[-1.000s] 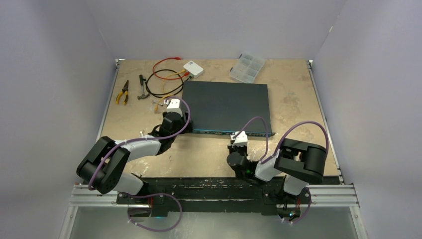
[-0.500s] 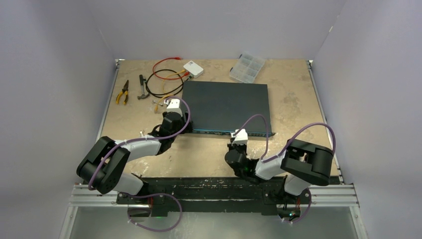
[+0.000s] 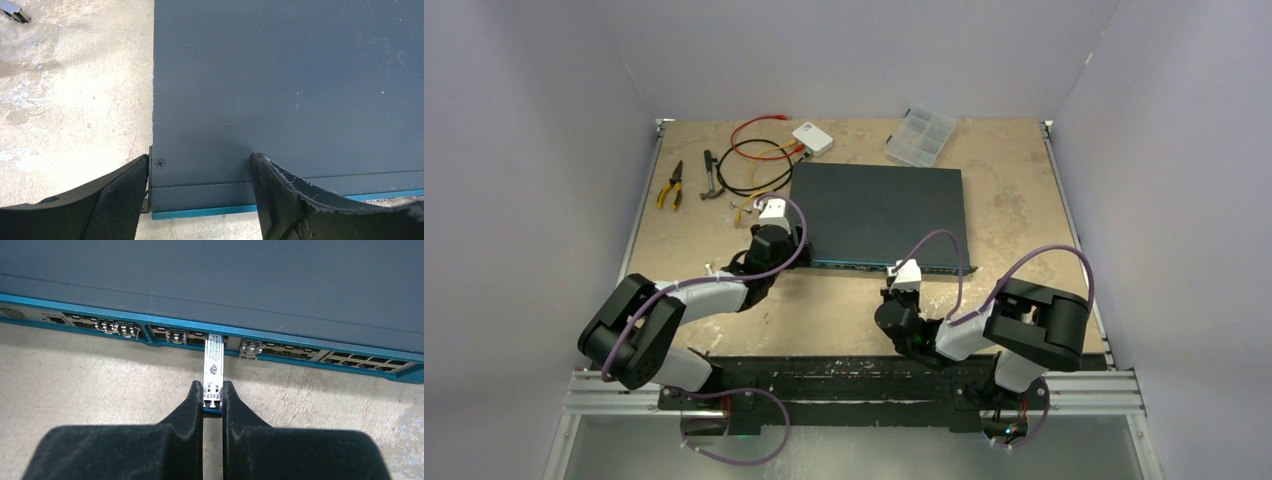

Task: Insert the plug into the switch port

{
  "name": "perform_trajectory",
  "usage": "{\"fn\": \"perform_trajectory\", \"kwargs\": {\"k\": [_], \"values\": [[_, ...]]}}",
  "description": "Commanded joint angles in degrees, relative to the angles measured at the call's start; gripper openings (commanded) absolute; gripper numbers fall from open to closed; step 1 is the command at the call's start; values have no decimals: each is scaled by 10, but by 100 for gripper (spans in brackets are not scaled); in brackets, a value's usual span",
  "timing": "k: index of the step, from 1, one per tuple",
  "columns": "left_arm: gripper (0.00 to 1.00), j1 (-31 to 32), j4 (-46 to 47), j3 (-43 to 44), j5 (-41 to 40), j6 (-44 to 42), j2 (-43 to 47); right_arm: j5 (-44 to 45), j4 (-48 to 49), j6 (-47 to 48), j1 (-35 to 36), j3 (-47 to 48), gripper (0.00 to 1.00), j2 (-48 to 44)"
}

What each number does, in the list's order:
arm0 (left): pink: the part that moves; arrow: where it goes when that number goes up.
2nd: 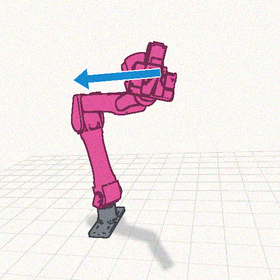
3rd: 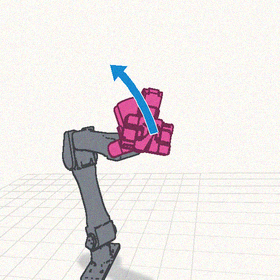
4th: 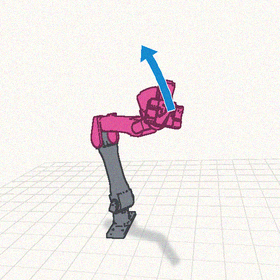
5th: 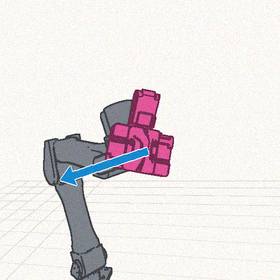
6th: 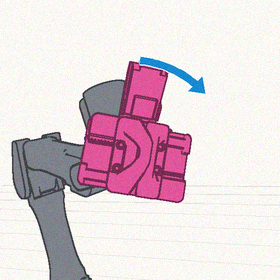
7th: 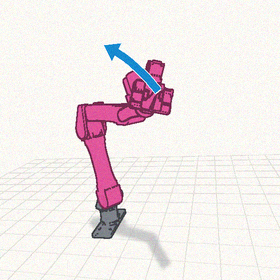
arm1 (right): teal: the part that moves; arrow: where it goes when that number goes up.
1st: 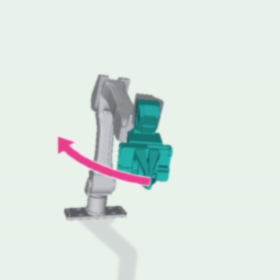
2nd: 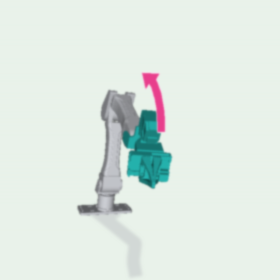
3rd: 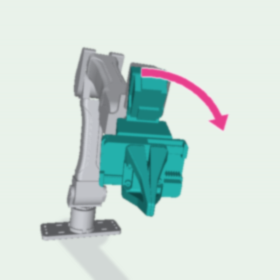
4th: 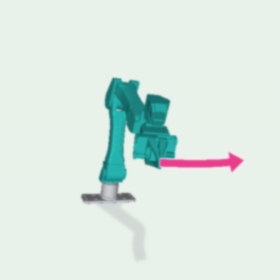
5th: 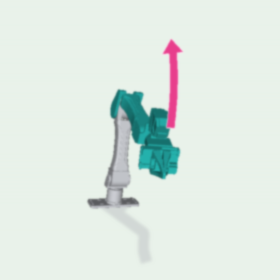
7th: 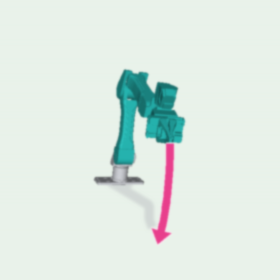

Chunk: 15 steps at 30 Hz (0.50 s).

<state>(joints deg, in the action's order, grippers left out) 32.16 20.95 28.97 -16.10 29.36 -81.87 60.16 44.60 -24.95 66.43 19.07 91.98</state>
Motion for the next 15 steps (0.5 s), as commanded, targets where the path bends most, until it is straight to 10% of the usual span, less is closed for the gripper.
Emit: {"fn": "perform_trajectory", "kwargs": {"k": [1, 15], "values": [[71, 20, -87, -23, 60, 31, -18, 29, 17, -40, -31, 7, 0, -1], [71, 20, -86, -23, 60, 32, -19, 42, 1, -45, -30, -14, 0, -54]]}}
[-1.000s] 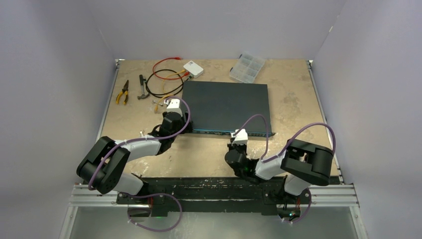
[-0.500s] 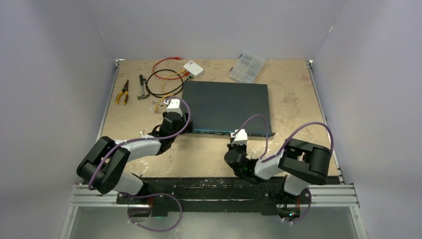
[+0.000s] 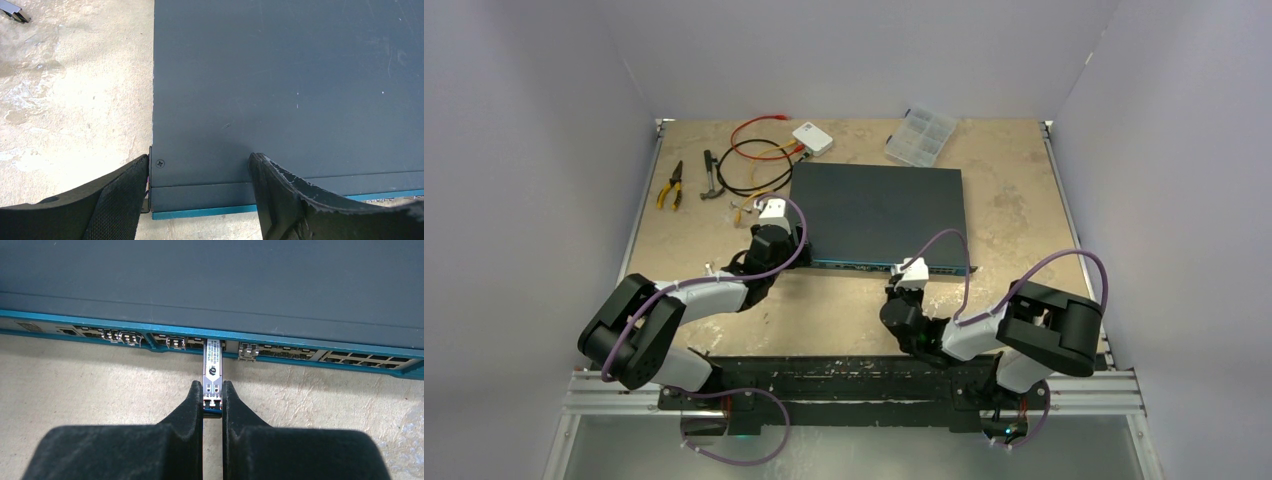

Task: Insert the plug into the switch port

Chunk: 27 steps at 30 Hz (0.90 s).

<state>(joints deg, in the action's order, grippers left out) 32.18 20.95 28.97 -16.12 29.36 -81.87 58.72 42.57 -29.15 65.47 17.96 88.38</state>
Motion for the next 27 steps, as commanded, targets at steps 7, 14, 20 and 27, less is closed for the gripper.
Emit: {"fn": "perform_trajectory", "kwargs": {"k": [7, 14, 20, 27], "values": [[71, 20, -85, -24, 60, 31, -19, 60, 8, -11, -19, 0, 0, -20], [71, 20, -84, -23, 59, 31, -20, 71, 2, -8, -1, 6, 0, -7], [71, 20, -85, -23, 58, 30, -20, 91, -28, -33, 12, 17, 0, 1], [71, 20, -86, -23, 57, 30, -20, 77, -3, -15, 13, 5, 0, -7]]}}
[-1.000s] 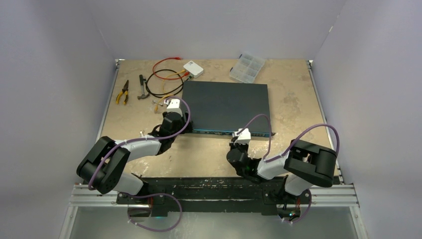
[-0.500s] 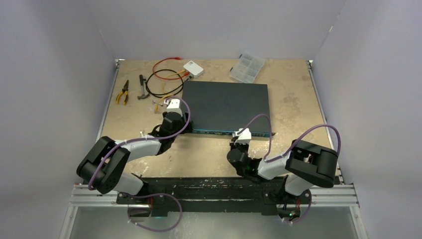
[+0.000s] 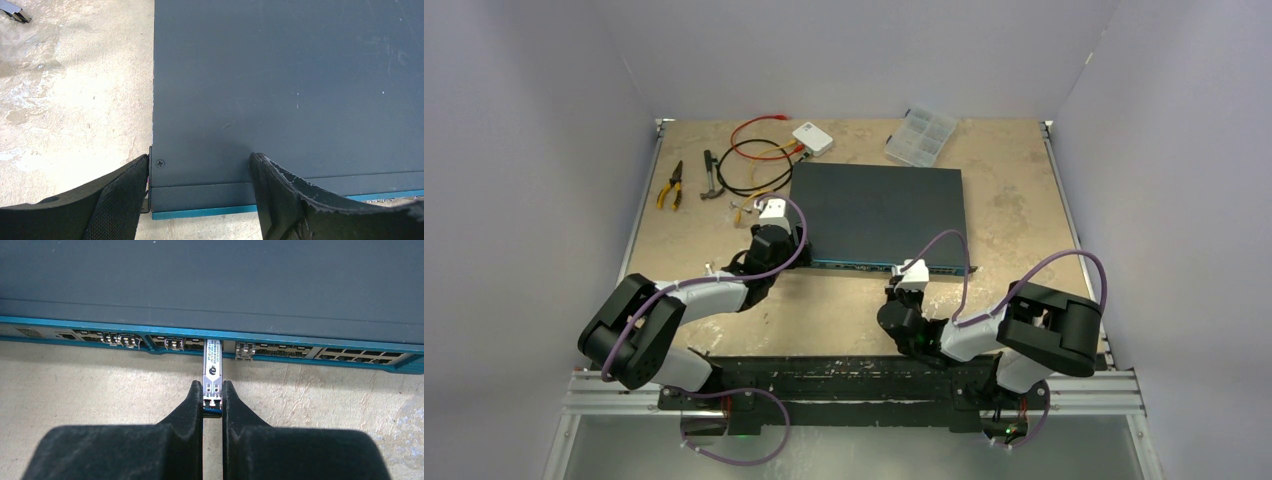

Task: Insert the plug into the switch port

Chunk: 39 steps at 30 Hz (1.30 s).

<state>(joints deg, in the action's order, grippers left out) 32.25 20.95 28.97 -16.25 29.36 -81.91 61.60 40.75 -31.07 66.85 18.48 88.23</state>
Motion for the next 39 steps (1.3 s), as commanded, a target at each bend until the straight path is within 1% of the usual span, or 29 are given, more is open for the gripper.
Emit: {"fn": "perform_trajectory", "kwargs": {"k": [1, 5, 19, 26, 31, 39], "values": [[71, 19, -86, -23, 59, 31, -19, 43, 19, 7, 0, -2, 0, -5], [71, 19, -86, -23, 59, 31, -19, 28, 26, 19, -1, -2, 0, 1], [71, 19, -88, -23, 59, 30, -19, 25, 14, 21, 0, 11, 0, 21], [71, 19, -87, -23, 59, 31, -19, 30, 39, 30, -1, -2, 0, 7], [71, 19, -87, -23, 58, 31, -19, 25, 69, 60, -1, -5, 0, 12], [71, 19, -86, -23, 58, 31, -19, 18, 67, 79, -2, 7, 0, 30]]}}
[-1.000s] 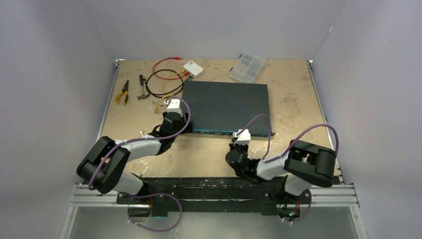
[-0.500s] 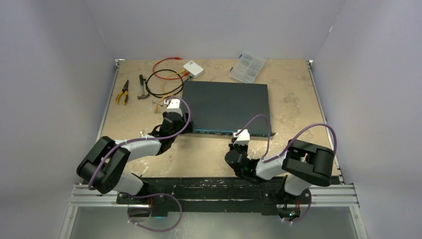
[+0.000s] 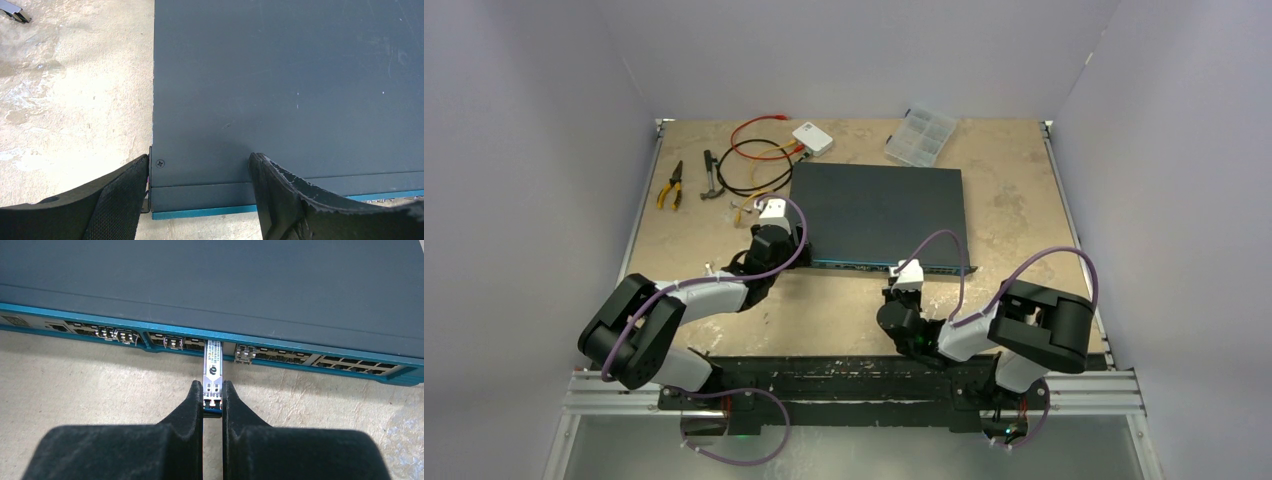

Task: Insert the plug into the switch port

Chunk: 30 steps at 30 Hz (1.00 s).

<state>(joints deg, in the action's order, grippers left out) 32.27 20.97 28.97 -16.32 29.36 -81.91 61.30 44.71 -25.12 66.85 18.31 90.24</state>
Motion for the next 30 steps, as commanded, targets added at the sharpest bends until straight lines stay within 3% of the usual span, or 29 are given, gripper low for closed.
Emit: {"fn": "perform_trajectory", "kwargs": {"k": [1, 18, 30], "values": [[71, 19, -86, -23, 59, 30, -19, 20, 27, 19, -2, 10, 0, 11], [71, 19, -87, -23, 59, 30, -19, 19, 22, 37, -4, 31, 0, 28], [71, 19, -88, -23, 58, 30, -18, -34, 54, 78, -40, 35, 0, 29]]}}
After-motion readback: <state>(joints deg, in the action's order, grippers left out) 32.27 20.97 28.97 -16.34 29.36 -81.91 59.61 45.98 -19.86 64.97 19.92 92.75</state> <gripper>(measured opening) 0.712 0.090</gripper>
